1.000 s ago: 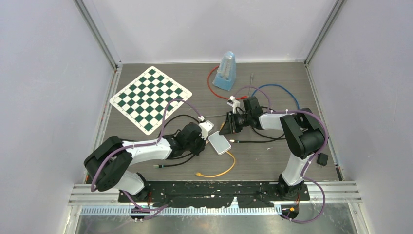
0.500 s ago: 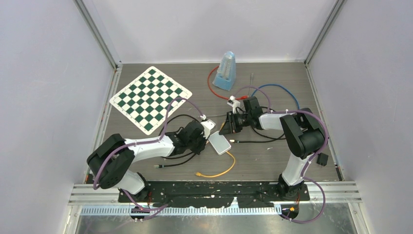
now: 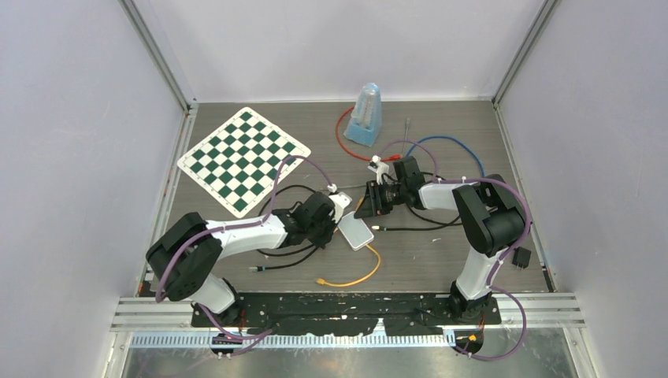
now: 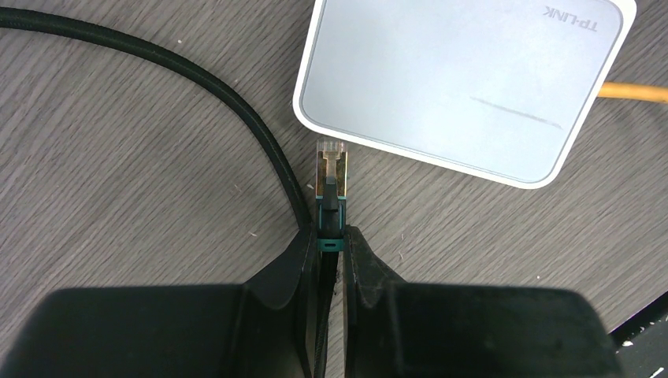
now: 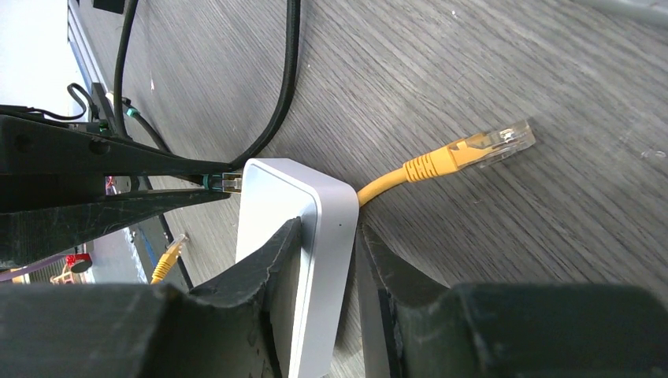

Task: Insert the plug into the switch port
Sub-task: Insert the connector into the switch port.

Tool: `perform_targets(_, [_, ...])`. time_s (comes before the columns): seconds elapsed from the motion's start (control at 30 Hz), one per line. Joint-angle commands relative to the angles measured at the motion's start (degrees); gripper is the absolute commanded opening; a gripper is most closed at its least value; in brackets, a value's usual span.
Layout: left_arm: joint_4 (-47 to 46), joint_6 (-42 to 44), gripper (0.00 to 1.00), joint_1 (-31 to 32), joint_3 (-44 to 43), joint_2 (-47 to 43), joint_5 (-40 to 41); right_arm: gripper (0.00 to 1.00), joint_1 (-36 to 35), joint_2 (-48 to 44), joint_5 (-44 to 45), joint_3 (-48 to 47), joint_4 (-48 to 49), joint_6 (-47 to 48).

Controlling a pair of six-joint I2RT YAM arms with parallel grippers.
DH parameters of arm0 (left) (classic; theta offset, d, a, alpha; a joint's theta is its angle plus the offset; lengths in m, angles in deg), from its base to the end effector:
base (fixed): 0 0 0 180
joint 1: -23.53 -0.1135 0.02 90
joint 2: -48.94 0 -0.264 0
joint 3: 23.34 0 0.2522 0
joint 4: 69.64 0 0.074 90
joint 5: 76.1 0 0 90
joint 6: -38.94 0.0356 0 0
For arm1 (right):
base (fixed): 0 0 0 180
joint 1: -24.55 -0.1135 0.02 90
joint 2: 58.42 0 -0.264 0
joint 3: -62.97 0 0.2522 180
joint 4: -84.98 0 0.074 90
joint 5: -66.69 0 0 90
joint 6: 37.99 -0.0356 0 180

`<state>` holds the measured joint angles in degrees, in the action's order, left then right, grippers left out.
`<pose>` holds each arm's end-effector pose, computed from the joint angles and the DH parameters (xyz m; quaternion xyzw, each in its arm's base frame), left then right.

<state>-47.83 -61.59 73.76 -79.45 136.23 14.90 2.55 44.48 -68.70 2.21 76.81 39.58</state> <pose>0.1855 -0.2219 0.1591 0.3194 0.8929 -0.1534 0.2780 0.2957 0.1468 0.1254 -0.2029 0.8538 0.4393 0.1918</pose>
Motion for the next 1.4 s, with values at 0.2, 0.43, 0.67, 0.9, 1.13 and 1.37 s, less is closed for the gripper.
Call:
perform_targets(0.2, [2.2,0.4,0.0,0.6,0.1,3.6,-0.3,0.34,-0.1,2.6,3.1,2.9,-1.6,0.7])
perform_targets(0.43, [-1.4,2.8,0.0,1.5,0.3,2.6,-0.1,0.34,-0.1,2.7,1.7,3.1,-0.6,-0.2])
perform_targets(0.67, [-4.7,3.2,0.0,1.6,1.5,2.7,-0.7,0.33,-0.1,3.8,0.2,3.2,0.3,-0.7])
perform_targets(0.9, [-9.7,4.6,0.0,1.7,3.5,1.9,-0.7,0.33,-0.1,4.5,-2.0,2.9,0.5,-0.5])
perform_targets(1.13, [-12.5,7.4,0.0,2.0,4.6,0.2,-0.7,0.37,-0.1,4.2,-3.8,2.0,0.2,0.6])
perform_targets(1.37, [-10.7,9.3,0.0,2.0,3.2,0.2,1.6,0.37,-0.8,3.2,-4.7,0.4,-0.7,1.8])
